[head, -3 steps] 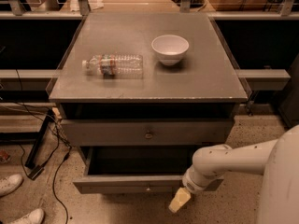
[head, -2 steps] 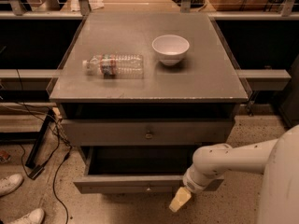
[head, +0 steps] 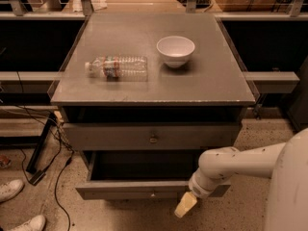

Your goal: Open middle drawer

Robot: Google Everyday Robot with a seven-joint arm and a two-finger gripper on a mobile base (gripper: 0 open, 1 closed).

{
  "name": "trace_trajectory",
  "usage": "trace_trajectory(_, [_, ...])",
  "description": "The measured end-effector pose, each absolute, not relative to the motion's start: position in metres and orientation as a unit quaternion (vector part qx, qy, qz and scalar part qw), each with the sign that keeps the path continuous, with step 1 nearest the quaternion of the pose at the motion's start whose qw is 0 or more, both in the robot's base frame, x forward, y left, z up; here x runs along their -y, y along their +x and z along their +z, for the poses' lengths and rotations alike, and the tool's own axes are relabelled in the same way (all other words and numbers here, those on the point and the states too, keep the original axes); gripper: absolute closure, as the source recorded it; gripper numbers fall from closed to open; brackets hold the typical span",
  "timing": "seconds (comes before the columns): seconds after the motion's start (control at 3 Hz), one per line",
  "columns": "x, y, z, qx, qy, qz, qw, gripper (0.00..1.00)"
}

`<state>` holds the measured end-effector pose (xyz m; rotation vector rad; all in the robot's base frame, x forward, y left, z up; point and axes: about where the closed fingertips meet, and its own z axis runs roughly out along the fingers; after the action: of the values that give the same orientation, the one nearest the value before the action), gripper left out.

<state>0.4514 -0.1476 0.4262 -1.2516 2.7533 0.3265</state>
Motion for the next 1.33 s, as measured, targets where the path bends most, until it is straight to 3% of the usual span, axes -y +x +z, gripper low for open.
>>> trace_trajectory(1.0, [0.152, 0.453, 0.427, -0.907, -0.404, 0.109, 0.045, 0.0])
trace_trajectory(1.33, [0.14, 0.475, 0.442, -0.895, -0.425, 0.114, 0.078, 0.0])
